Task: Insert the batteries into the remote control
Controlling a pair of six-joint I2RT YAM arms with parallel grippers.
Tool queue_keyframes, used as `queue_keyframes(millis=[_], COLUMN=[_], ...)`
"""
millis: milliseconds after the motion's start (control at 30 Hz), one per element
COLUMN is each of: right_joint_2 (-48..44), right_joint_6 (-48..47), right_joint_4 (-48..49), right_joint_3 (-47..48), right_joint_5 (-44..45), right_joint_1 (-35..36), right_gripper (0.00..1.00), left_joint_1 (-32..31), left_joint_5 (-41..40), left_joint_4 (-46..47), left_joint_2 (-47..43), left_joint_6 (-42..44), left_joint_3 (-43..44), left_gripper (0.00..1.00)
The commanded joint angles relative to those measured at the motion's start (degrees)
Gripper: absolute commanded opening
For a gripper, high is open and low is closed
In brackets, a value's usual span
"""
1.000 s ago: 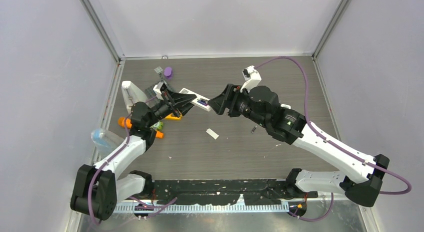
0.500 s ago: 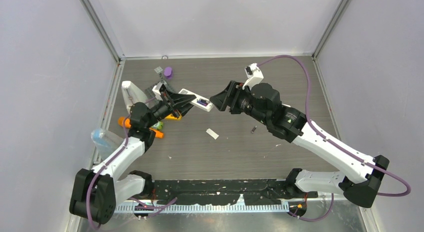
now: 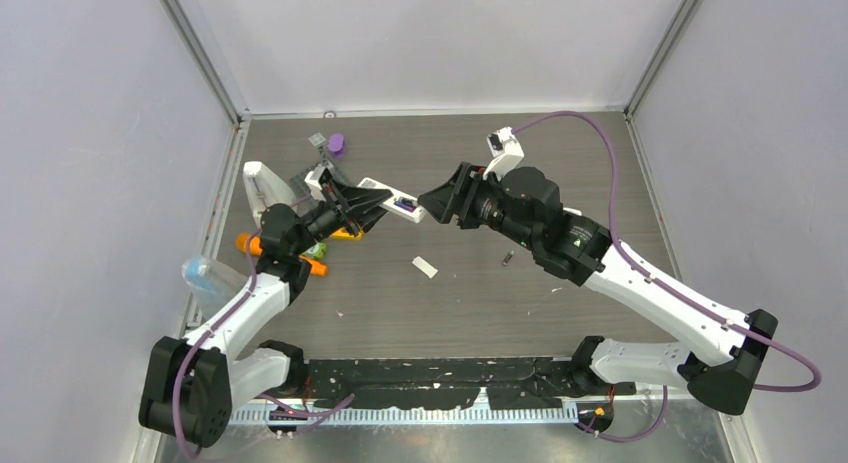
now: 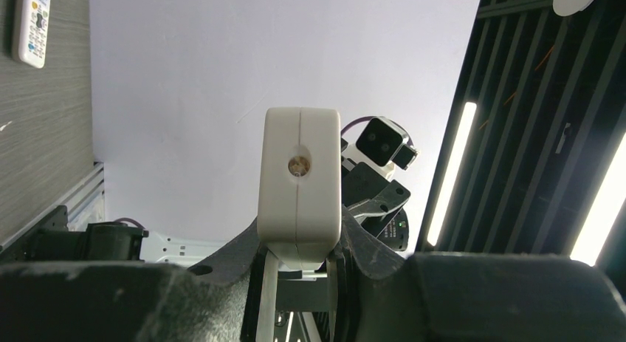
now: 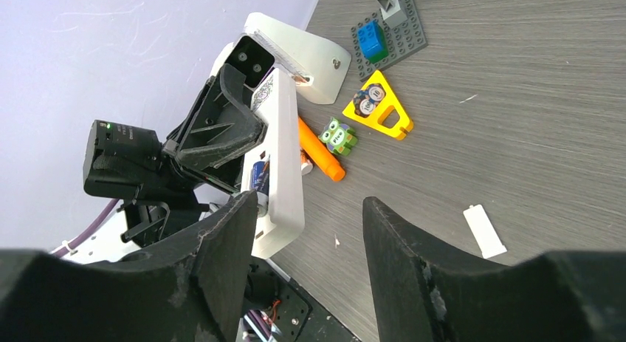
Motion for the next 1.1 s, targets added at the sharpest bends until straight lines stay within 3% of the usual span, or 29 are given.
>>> queue_keyframes(millis=[0,600,1067], right_joint_2=[-0.4,4.2,3.3], right_joint_6=[0.0,0.2,0.7], right_joint_4=[1.6,-3.5,-4.3], right_joint_3=[0.7,4.2,4.6], right_joint_5=[-0.1,1.7,4.7], right_joint_1=[-0.1,-0.1,-0.3], right_gripper=[0.59,0.55,0.58], left_joint_1=[-0.2,-0.2,-0.2], left_joint_5=[-0.6,0.2,0.3], left_joint_4=[1.6,2.6,1.6], left_joint_2=[-0.4,0.3,0.9], left_joint_6=[0.9,1.4,2.2], left_joint_3=[1.3,2.7,3.3], left_gripper=[0.0,0.0,0.0])
